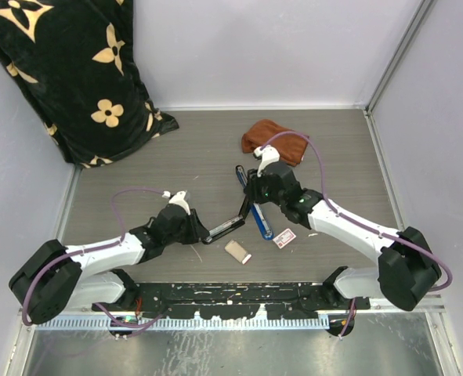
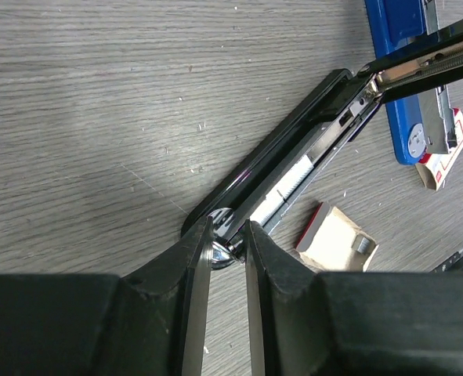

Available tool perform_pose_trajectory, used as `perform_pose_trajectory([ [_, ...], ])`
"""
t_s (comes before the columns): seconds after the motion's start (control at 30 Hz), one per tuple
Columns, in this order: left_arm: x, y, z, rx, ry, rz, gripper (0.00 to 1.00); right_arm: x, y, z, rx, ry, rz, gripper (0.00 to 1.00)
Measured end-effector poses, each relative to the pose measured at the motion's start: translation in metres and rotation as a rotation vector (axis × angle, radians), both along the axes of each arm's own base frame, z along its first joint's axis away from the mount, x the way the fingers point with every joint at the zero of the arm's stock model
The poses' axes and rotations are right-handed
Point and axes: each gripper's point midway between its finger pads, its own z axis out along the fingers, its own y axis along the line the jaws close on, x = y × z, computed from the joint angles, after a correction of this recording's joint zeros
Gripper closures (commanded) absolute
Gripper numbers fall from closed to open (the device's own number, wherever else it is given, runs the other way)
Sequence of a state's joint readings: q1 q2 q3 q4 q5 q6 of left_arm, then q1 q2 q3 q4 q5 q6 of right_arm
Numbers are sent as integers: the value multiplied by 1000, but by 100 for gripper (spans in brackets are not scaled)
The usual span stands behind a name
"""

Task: Load the staples into the stapler
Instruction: Close the stapler at the center of the board.

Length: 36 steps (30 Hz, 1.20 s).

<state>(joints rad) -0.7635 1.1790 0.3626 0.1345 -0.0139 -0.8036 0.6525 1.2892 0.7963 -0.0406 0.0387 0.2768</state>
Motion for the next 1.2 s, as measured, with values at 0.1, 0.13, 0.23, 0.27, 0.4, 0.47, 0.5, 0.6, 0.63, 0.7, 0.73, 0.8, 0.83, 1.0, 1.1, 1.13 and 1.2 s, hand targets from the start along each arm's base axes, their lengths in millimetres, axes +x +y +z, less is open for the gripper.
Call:
perform_pose_trajectory([
  [0.1, -1, -1, -3, -8, 5, -2, 80, -8, 10, 4, -81, -40, -3, 93],
  [0.13, -1, -2, -4, -12, 7, -1, 80, -10, 14, 6, -116, -57, -6, 93],
  [0.23, 0, -2, -4, -18, 6, 0, 81, -12, 22, 7, -185, -92, -22, 92],
  [0.27, 0, -2, -4, -20, 3, 1, 81, -11, 22, 10, -205, -109, -40, 90],
  [0.4, 1, -2, -4, -24, -1, 2, 82, -17, 31, 8, -257, -139, -52, 85],
  [0.47, 1, -2, -4, -24, -3, 2, 82, -21, 34, 9, -286, -158, -63, 81],
  [0.5, 1, -2, -4, -25, -3, 2, 82, -23, 36, 9, -299, -167, -67, 79],
  [0.6, 1, -2, -4, -23, -5, 1, 82, -28, 42, 9, -341, -193, -76, 72],
  [0.63, 1, -2, -4, -23, -6, 1, 82, -30, 44, 9, -358, -201, -79, 70],
  [0.7, 1, -2, -4, -21, -9, -2, 82, -35, 48, 8, -387, -218, -81, 69],
  [0.73, 1, -2, -4, -20, -10, -3, 82, -37, 50, 7, -401, -225, -81, 68],
  [0.8, 1, -2, -4, -18, -12, -5, 82, -41, 53, 7, -424, -238, -83, 67],
  [0.83, 1, -2, -4, -18, -13, -6, 82, -42, 54, 6, -434, -242, -84, 65],
  [1.0, 1, -2, -4, -19, -14, -6, 82, -48, 62, 4, -476, -262, -82, 61],
  [1.1, 1, -2, -4, -19, -14, -7, 82, -52, 69, 1, -506, -274, -76, 61],
  [1.13, 1, -2, -4, -18, -15, -6, 82, -53, 72, 0, -517, -278, -72, 61],
  [1.2, 1, -2, -4, -18, -15, -7, 82, -56, 76, -3, -537, -284, -65, 60],
])
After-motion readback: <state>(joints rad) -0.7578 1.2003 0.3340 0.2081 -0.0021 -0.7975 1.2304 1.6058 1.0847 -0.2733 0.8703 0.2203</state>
